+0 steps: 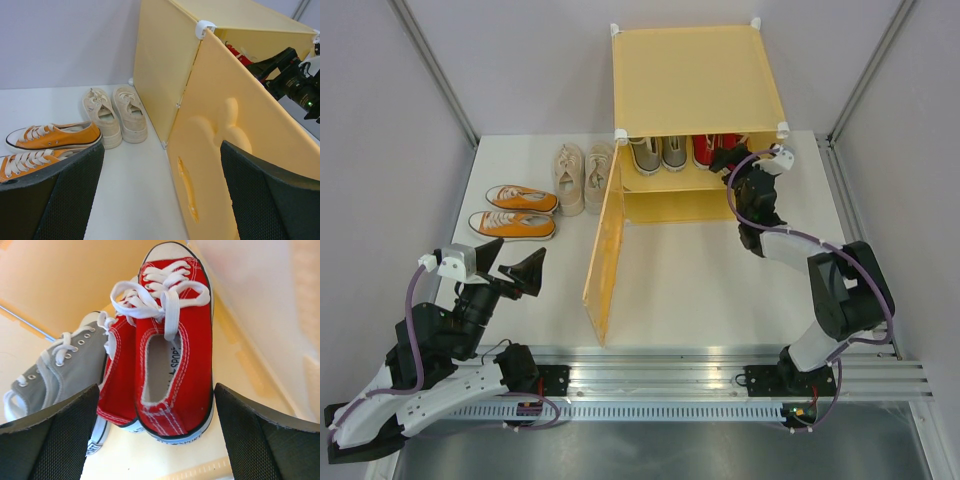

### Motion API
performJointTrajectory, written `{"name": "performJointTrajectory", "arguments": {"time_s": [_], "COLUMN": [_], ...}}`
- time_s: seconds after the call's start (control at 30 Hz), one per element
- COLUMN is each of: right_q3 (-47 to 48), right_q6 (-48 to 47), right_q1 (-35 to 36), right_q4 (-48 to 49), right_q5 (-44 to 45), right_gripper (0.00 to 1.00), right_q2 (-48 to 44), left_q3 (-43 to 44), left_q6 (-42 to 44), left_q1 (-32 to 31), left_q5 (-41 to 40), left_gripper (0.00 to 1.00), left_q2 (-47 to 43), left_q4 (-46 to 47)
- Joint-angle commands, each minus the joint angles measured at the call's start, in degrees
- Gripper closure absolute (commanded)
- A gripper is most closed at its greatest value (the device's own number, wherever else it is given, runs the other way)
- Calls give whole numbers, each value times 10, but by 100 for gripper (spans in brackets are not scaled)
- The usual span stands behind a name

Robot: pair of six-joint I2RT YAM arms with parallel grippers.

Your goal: Place and organize the shoes in the shoe cabinet

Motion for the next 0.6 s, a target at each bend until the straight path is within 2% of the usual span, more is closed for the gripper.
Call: {"name": "performJointTrajectory", "arguments": {"time_s": [0.0, 0.33, 0.43, 0.57], "right_q3": [-10, -67, -89, -133], "right_q6": [24, 33, 35, 29], "right_q1": [-2, -2, -2, -2], "right_q4": [16, -15, -17, -18], "right_q5": [-18, -34, -49, -62], "right_gripper": [2, 4, 11, 26], "right_q2": [-42, -123, -143, -172], "left_q3": [-3, -5, -5, -5], "left_q6": [-13, -12, -12, -11], "left_q1": [2, 2, 2, 2], "left_q5": [-6, -13, -15, -16], "left_gripper": [0, 0, 0, 0], "left_q2": [0, 6, 8, 9], "left_q4": [4, 4, 4, 4]}}
